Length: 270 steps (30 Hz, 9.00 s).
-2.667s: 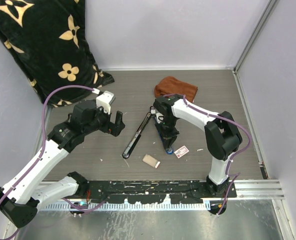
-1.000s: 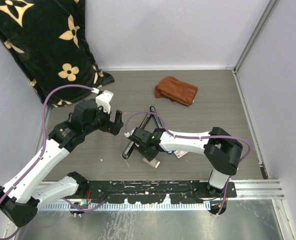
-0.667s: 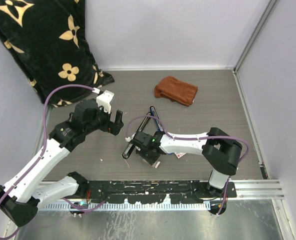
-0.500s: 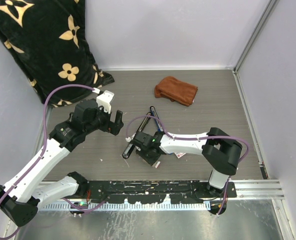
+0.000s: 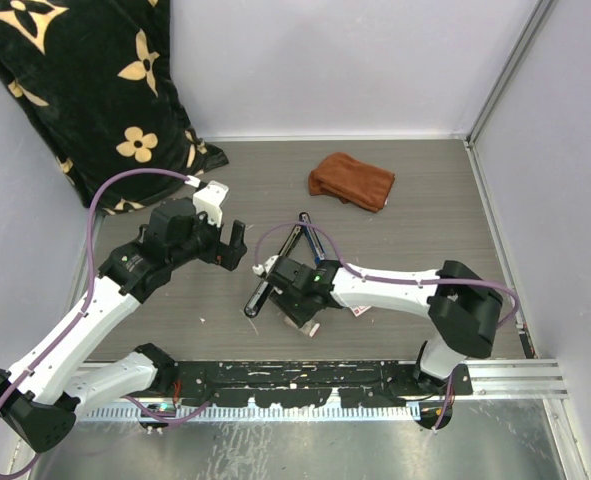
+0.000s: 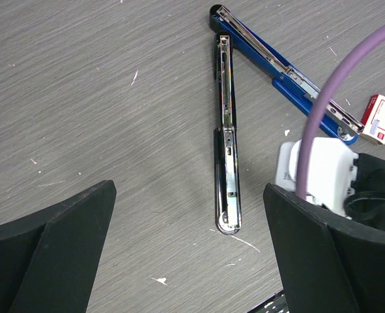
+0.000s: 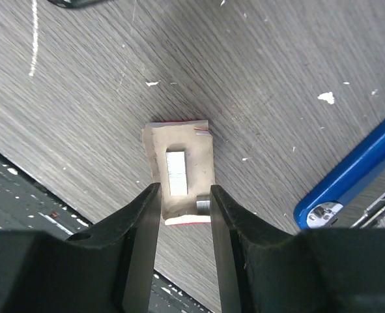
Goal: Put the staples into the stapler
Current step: Place the staple in the staple box, then pick up the staple from the staple box, then install the staple into the stapler.
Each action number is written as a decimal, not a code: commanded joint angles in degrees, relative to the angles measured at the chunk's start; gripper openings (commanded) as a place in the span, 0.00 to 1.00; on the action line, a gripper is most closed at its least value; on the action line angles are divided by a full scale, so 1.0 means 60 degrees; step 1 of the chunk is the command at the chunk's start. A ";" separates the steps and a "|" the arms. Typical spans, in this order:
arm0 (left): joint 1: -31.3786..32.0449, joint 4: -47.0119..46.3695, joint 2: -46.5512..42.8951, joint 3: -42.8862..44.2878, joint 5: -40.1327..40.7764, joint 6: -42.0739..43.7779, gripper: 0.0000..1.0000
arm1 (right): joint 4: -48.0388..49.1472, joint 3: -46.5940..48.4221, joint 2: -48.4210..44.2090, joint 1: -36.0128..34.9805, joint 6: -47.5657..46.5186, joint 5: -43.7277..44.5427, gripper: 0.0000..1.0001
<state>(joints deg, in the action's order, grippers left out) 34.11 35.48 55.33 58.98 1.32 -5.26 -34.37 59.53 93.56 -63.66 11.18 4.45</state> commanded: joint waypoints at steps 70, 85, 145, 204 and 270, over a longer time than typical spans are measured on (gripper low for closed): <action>0.0028 -0.0351 0.0020 0.0088 0.0207 0.0100 1.00 | 0.2366 -0.2402 -0.1529 -0.0757 0.2037 0.1834 0.19; 0.0028 -0.0352 0.0145 0.0099 -0.0035 0.0042 1.00 | -0.0324 -0.1875 -0.4020 0.1227 0.1853 0.0837 0.19; 0.0115 -0.0348 0.0188 0.0131 -0.0567 -0.0047 1.00 | -0.1742 -0.0475 -0.1815 0.3935 0.0801 -0.0912 0.19; 0.0159 -0.0344 0.0261 0.0101 -0.0543 -0.0017 1.00 | -0.1743 -0.0756 -0.1510 0.4223 0.0770 -0.1166 0.19; 0.0149 -0.0360 0.0217 0.0087 -0.0395 0.0018 1.00 | -0.1637 0.0411 -0.1282 0.4516 0.0289 -0.0721 0.36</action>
<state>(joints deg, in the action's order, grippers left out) 34.87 35.48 57.14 58.98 -1.52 -5.28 -45.28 60.47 90.56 -36.73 11.09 -0.62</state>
